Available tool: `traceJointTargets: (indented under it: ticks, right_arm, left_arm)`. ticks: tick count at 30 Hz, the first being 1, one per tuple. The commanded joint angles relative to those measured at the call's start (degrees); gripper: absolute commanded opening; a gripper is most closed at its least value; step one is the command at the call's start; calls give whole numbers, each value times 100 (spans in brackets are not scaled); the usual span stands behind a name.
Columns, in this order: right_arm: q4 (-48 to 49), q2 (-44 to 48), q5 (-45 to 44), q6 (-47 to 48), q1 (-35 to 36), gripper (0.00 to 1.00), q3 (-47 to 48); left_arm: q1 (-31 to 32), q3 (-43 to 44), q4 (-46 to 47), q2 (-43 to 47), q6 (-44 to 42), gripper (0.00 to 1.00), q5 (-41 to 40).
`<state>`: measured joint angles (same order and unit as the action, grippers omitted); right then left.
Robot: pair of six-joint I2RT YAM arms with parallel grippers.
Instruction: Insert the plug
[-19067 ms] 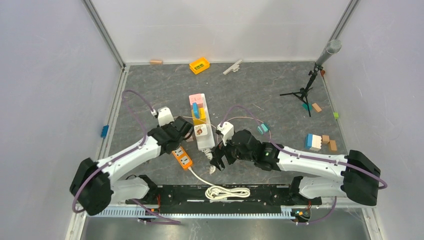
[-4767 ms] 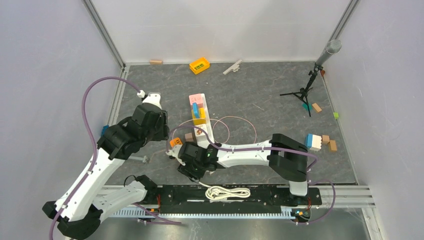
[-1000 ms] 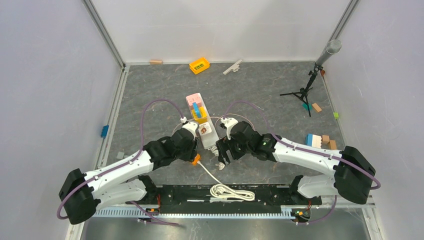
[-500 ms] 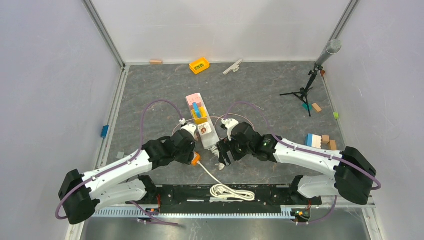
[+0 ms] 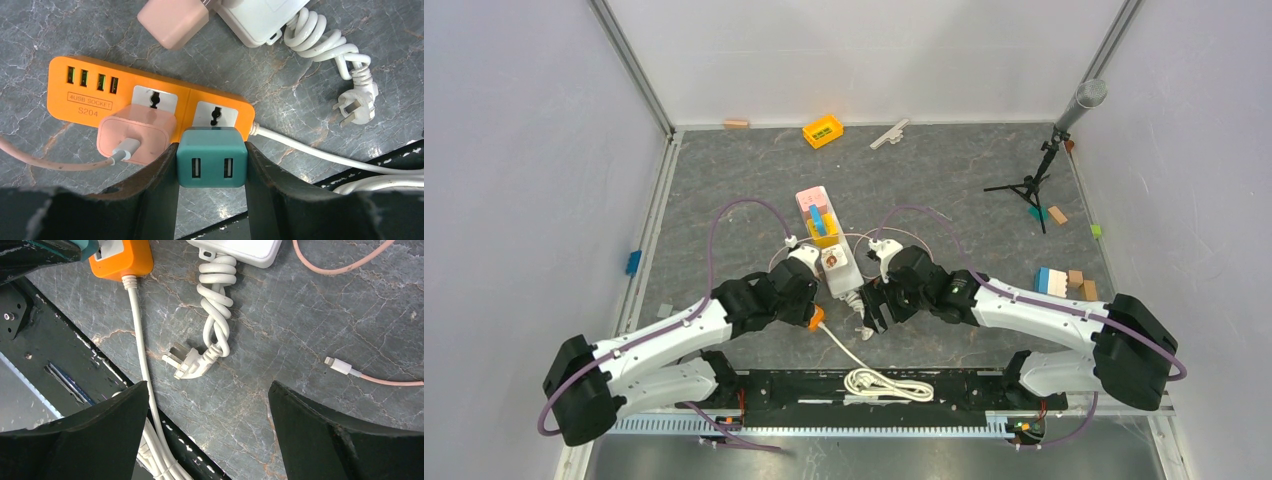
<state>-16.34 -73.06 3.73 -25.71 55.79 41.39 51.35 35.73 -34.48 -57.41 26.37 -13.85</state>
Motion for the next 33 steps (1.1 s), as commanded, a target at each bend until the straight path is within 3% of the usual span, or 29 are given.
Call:
traceJointTargets:
  ticks: [1, 12, 26, 33]
  right_arm:
    - [150, 156, 5, 4, -25, 93, -33]
    - [165, 200, -22, 1, -51, 94, -97]
    - [351, 117, 205, 1, -55, 96, -112]
    - [835, 53, 539, 173, 17, 88, -401]
  left_arm:
    - [24, -49, 108, -150, 92, 2, -70]
    - [89, 215, -471, -559, 333, 2, -177]
    - [428, 96, -324, -621, 373, 2, -189]
    - [586, -147, 229, -607, 617, 2, 89]
